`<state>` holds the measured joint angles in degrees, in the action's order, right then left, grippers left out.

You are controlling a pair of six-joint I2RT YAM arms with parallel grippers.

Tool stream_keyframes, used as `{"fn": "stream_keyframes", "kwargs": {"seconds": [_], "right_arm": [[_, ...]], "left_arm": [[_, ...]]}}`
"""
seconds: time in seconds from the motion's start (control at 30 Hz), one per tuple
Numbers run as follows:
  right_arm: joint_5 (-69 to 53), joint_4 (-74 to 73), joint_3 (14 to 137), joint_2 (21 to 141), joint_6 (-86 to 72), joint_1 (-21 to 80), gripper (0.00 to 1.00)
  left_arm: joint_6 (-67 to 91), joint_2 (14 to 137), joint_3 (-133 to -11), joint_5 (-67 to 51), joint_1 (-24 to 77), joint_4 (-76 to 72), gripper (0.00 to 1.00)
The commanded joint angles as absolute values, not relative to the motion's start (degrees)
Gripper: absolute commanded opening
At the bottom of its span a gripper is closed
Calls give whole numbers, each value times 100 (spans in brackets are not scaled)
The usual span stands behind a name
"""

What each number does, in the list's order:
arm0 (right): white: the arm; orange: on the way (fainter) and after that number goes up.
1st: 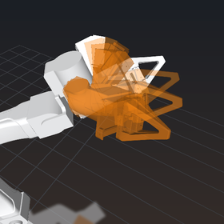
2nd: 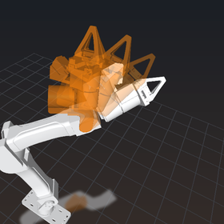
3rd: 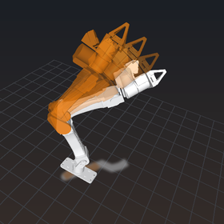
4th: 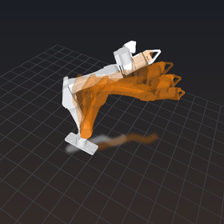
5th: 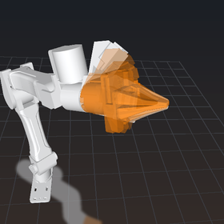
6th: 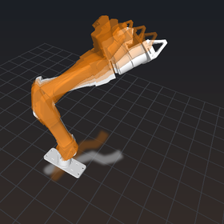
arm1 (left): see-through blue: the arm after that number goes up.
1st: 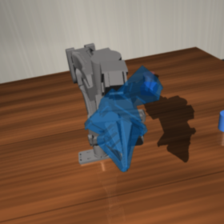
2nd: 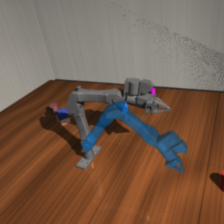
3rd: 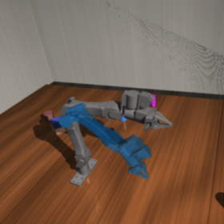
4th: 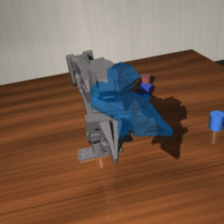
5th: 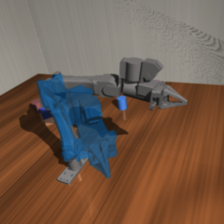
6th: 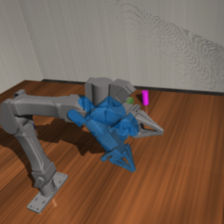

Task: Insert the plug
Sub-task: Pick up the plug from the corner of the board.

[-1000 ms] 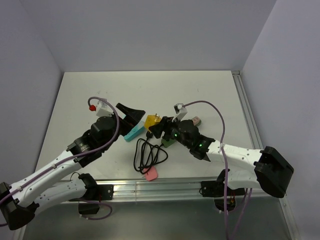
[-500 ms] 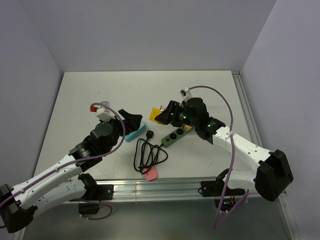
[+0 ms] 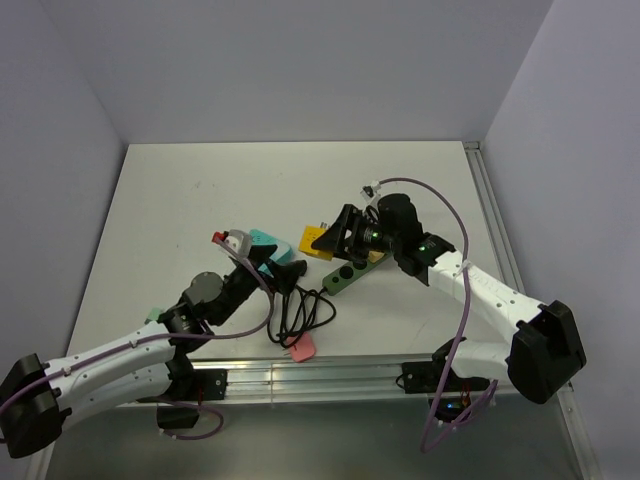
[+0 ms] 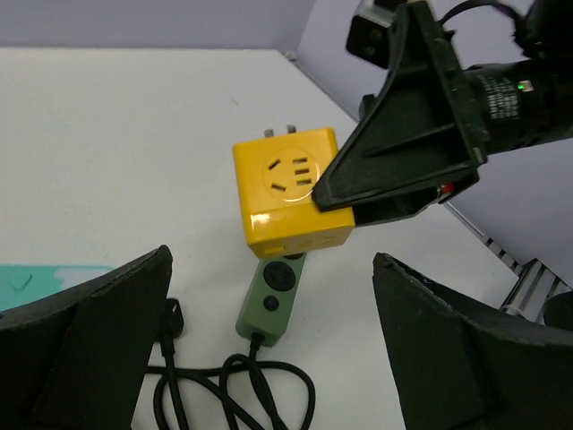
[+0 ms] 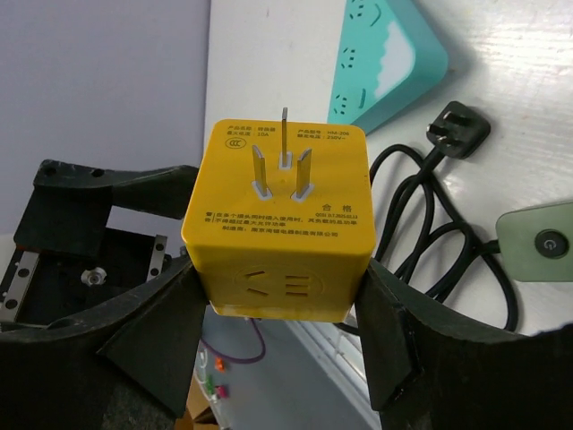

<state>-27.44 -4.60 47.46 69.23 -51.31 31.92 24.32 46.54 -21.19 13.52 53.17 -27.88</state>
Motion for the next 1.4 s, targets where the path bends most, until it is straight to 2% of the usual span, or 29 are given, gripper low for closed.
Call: {"fn": "stream_keyframes", "kwargs": {"seconds": [0.0, 0.33, 0.5, 0.6, 0.7, 0.83, 0.87, 0.97, 1.37], "right_arm": [[-3024, -35, 4729, 6680, -5501, 3146, 24], [-2988, -175, 4860, 6768, -5722, 3129, 21], [-2831, -816, 5220, 6706, -5012, 3138, 20], [-2795, -931, 5203, 6627, -4721, 3138, 20], [-2970, -862, 5106, 6530, -4484, 3120, 20], [-3295, -1019, 5220, 6425, -3991, 3129, 21], [-3331, -1167, 5256, 6390, -3860, 3112, 21], [-3454, -1466, 5414, 6294, -3289, 3129, 21], [-3454, -1959, 5555, 5862, -2636, 3138, 21]], "left_arm": [[1636, 4421, -1978, 888, 5405, -4016, 99], [1371, 5001, -2294, 888, 5572, -4043, 99], [1642, 4843, -2434, 1440, 5572, -3587, 99], [1854, 4685, -2505, 1336, 5459, -3402, 99], [2223, 4562, -2610, 845, 5144, -3147, 99], [3119, 4675, -2760, -943, 4186, -3067, 99], [3242, 4737, -2760, -1245, 3801, -3189, 99], [3419, 4807, -2777, -1800, 3481, -3296, 99], [3060, 5028, -2813, -2715, 3480, -3515, 99]]}}
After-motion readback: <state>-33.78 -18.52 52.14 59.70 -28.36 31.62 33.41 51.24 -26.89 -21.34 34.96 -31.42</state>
